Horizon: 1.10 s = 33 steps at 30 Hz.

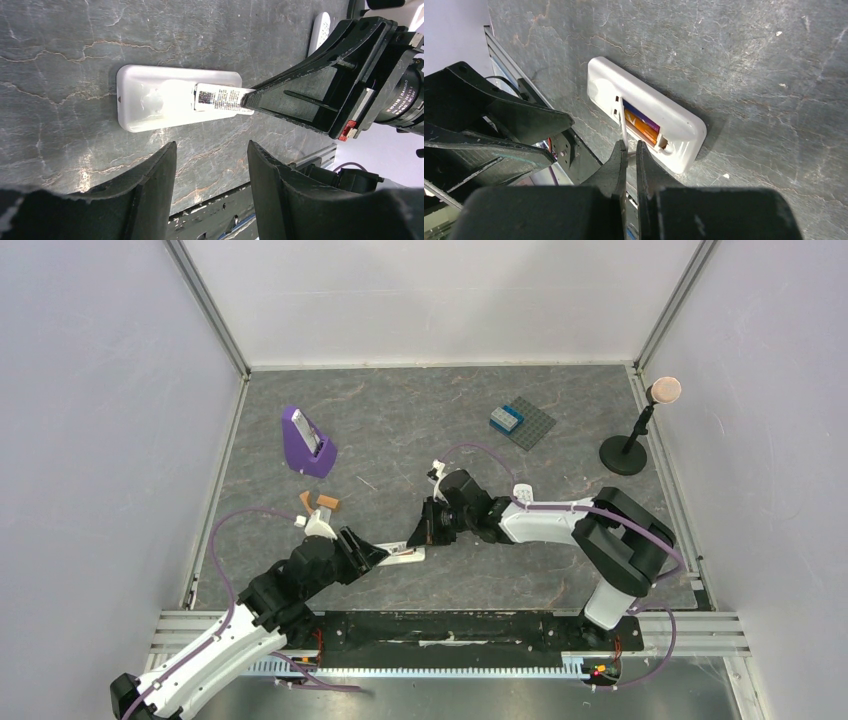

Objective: Load the batteries into the remote control

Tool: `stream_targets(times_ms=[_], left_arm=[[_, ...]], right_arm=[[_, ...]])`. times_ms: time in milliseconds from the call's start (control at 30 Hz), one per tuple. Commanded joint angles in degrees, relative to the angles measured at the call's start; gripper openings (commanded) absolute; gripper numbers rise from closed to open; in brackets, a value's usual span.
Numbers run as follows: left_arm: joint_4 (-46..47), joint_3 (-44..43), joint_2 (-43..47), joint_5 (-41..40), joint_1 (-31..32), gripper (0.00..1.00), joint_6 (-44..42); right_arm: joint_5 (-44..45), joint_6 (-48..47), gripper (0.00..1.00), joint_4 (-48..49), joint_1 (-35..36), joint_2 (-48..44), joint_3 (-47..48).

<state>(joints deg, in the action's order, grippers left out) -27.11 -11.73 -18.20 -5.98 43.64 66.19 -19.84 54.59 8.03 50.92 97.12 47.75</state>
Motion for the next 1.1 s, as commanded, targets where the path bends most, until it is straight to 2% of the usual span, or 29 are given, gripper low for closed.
stream_targets(times_ms=[0, 467, 1067], left_arm=[[0.6, 0.3, 0.6, -1.9, 0.0, 0.6, 2.1], [0.0, 0.3, 0.9, -3.1, 0.0, 0.6, 2.3], [0.0, 0.4, 1.0, -3.3, 0.0, 0.6, 2.6]], right_arm=[[-1.5, -0.6, 0.0, -0.1, -0.1, 0.2, 1.9], [-2.0, 0.8, 0.0, -0.4, -0.5, -4.0, 1.6], [-2.3, 2.0, 0.0, 1.2, -0.5, -0.3, 1.0]])
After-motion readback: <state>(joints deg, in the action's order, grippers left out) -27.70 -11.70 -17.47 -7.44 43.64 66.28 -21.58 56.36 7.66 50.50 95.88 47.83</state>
